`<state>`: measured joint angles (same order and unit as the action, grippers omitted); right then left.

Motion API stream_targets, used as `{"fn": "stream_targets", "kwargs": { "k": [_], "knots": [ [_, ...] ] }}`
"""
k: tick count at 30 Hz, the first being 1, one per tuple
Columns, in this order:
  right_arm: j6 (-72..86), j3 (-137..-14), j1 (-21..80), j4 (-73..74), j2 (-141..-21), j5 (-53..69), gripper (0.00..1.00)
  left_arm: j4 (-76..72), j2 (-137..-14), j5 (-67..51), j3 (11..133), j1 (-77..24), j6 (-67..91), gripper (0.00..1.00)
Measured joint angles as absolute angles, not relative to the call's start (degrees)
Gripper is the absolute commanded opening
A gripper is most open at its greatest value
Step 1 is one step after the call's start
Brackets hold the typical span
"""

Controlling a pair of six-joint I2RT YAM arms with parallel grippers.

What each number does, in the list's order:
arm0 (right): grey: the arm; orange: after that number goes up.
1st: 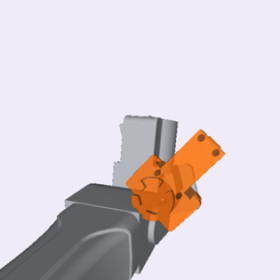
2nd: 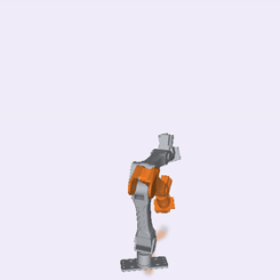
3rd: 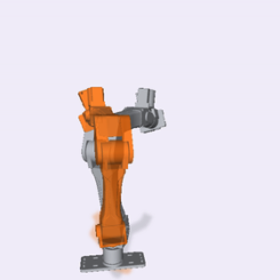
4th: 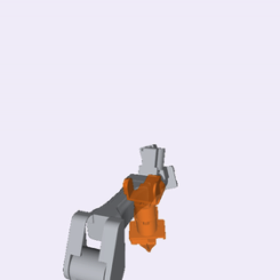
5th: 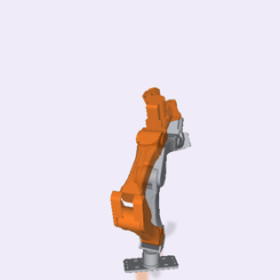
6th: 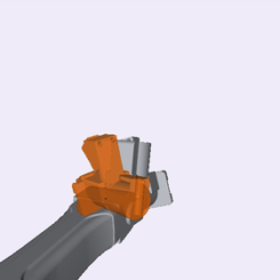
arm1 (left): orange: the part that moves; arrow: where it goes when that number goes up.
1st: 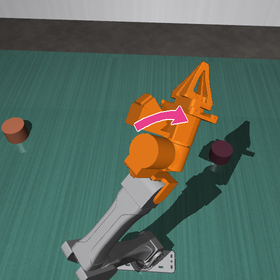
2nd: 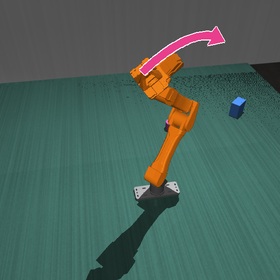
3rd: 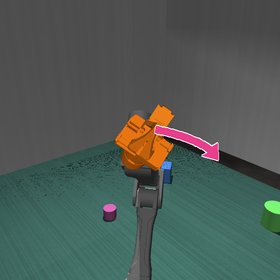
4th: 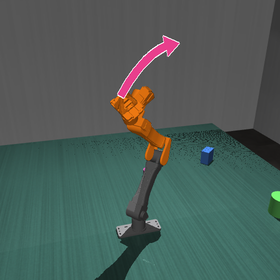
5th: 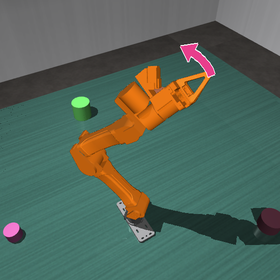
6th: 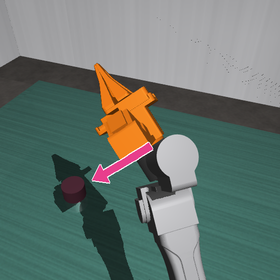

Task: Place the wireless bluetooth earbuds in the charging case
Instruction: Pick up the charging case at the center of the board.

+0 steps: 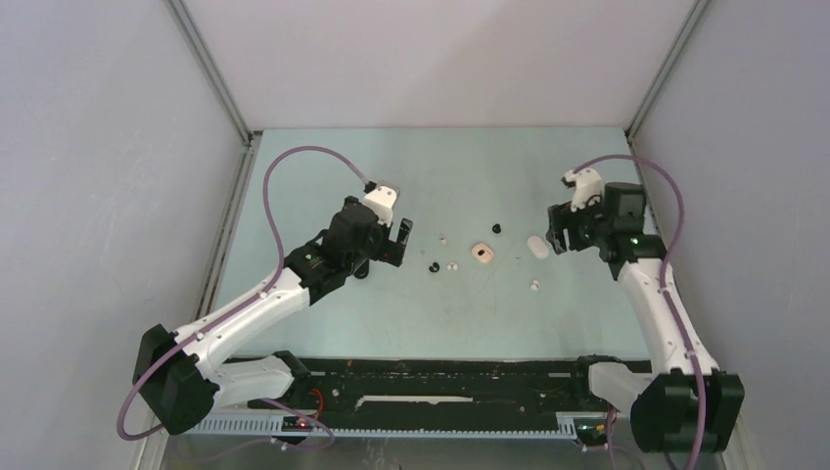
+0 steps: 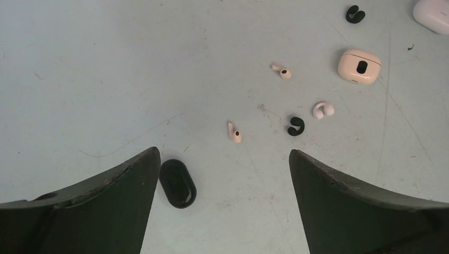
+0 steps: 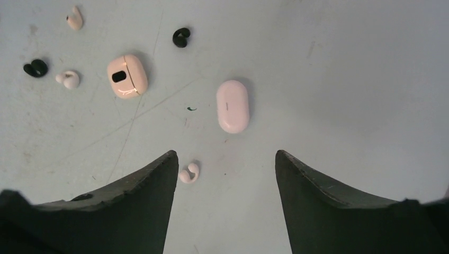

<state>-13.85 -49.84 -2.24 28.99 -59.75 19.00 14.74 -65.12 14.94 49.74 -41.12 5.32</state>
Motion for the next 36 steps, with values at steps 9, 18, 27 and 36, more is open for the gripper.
{"fn": "stream_targets", "kwargs": {
  "k": [9, 18, 27, 36],
  "knots": [
    [-19.0, -51.9, 5.2, 29.1, -78.2, 13.9, 0.57, 14.7, -65.1, 14.9, 49.7, -41.1, 5.3, 0.99],
    [-21.1, -54.9, 5.2, 28.4, -88.2, 13.2, 0.56, 14.7, -65.4, 14.9, 49.7, -41.4, 5.3, 0.99],
    [-21.5, -59.3, 5.3, 26.8, -93.5, 12.6, 0.57, 14.7, -66.2, 14.9, 49.7, -41.5, 5.3, 0.99],
    [-21.7, -59.8, 5.1, 25.8, -97.7, 12.0, 0.57, 14.7, -66.5, 14.9, 49.7, -41.6, 5.3, 0.99]
  ]
}}
